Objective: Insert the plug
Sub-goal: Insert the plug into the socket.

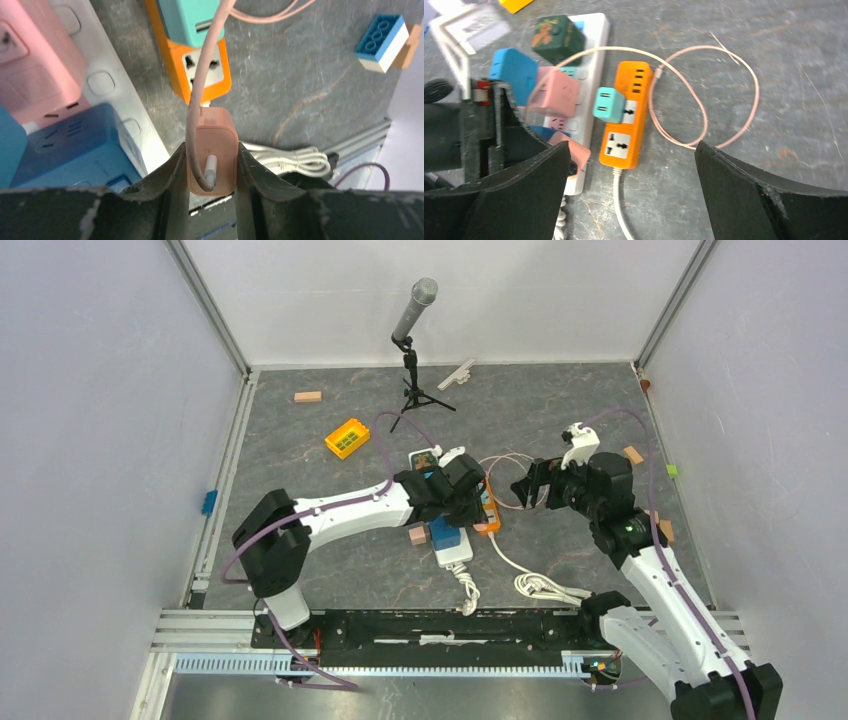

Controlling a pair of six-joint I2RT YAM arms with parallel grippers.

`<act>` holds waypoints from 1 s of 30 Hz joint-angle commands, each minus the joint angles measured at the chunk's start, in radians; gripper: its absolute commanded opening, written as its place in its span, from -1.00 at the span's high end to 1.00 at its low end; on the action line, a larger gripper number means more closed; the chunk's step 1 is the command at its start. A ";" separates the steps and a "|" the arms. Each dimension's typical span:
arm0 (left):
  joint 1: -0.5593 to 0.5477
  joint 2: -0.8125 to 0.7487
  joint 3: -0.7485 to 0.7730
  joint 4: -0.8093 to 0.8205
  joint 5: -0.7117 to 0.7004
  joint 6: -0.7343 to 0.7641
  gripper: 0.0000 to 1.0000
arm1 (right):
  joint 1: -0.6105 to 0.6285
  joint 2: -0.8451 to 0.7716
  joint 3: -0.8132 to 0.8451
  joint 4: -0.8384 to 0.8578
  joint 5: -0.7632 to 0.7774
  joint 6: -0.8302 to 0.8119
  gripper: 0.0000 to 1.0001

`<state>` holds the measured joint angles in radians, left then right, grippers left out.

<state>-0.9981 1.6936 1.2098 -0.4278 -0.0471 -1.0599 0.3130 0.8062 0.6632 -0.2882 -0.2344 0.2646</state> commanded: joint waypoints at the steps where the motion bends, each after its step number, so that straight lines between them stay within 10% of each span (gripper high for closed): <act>1: -0.030 0.049 0.100 -0.061 -0.226 0.026 0.96 | -0.087 -0.019 -0.030 -0.025 -0.007 0.066 -0.96; 30: -0.052 0.236 0.254 -0.179 -0.298 0.001 0.96 | -0.134 -0.012 -0.035 -0.052 0.001 0.047 -0.96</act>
<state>-1.0409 1.9095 1.4258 -0.5701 -0.3119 -1.0565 0.1822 0.7994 0.6247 -0.3546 -0.2348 0.3138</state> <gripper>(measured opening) 0.383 0.979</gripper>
